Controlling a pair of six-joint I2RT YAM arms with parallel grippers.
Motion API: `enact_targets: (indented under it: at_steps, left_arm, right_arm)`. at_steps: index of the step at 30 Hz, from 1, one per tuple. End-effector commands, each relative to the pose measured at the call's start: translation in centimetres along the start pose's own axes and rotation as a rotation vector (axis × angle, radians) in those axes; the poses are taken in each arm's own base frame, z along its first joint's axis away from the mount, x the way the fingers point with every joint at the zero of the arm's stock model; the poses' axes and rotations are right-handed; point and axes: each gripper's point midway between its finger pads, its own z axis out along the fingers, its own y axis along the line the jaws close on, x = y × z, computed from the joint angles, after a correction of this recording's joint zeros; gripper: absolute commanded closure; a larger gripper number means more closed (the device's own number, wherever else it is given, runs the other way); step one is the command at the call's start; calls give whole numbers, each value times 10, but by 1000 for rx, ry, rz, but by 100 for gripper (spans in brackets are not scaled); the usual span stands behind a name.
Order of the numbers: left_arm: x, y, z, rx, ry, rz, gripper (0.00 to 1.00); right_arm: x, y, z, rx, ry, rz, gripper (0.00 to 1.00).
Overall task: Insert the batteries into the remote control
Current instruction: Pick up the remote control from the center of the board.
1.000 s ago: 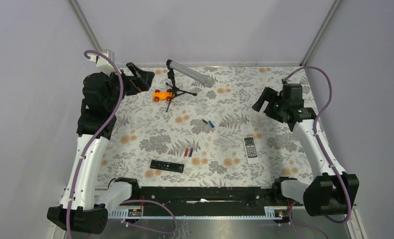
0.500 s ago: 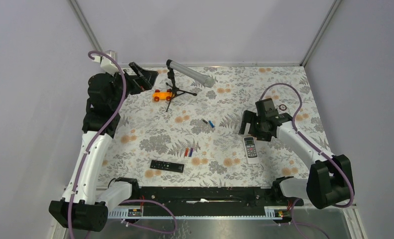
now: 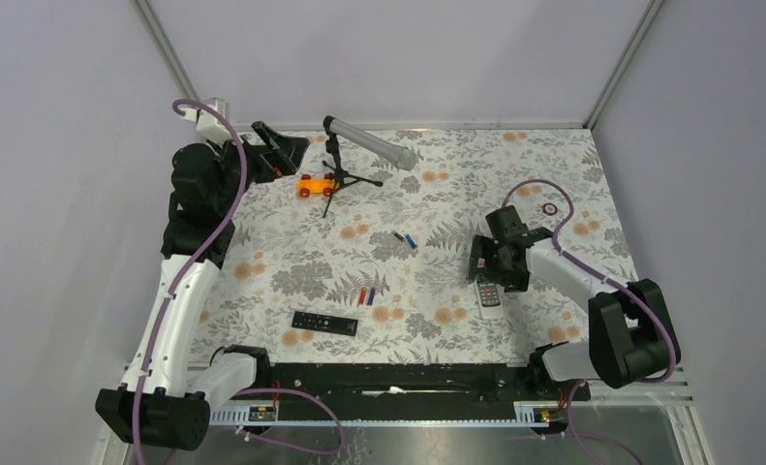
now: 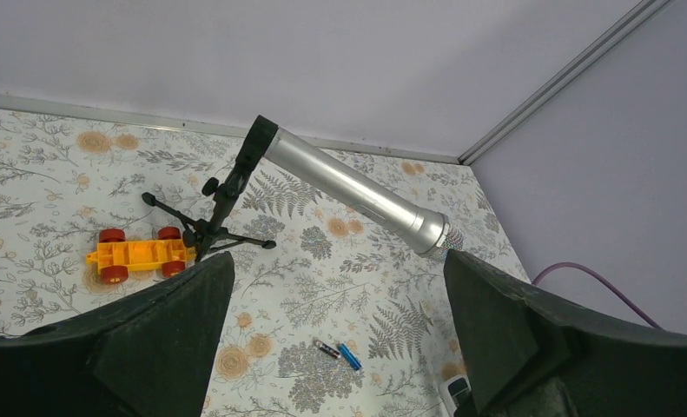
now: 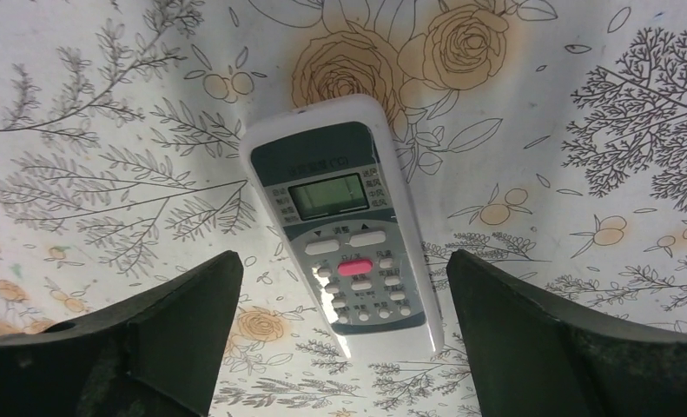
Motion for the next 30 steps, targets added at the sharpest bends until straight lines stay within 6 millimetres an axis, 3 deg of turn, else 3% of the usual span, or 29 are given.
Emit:
enact_targets:
  at_steps: [1,4,10,15,19,22,27,30]
  left_arm:
    - [-14,-8,-1,38,-54,33,1]
    - [-11,-8,-2,42,-49,45,1]
    - [-9,-5,-1,38,-46,51,1]
    - [-9,-5,-1,39,-49,49,1]
    - [-8,-3,-2,30,-48,51,1]
    - [-5,-2,-3,26,-46,48,1]
    - [0,4,-4,4,-43,28,1]
    - [6,7,-7,-2,-39,14,1]
  right_arm:
    - [4,-9,7,72,5,16,9]
    - [9,-15,8,120,28,39,18]
    - [17,-18,15,172,49,13,22]
    - [16,-17,17,180,35,60,43]
    - [23,-14,16,149,44,74,25]
    - [35,-17,17,150,85,65,19]
    - [46,-16,14,141,122,71,27]
    - [46,-14,15,142,110,68,42]
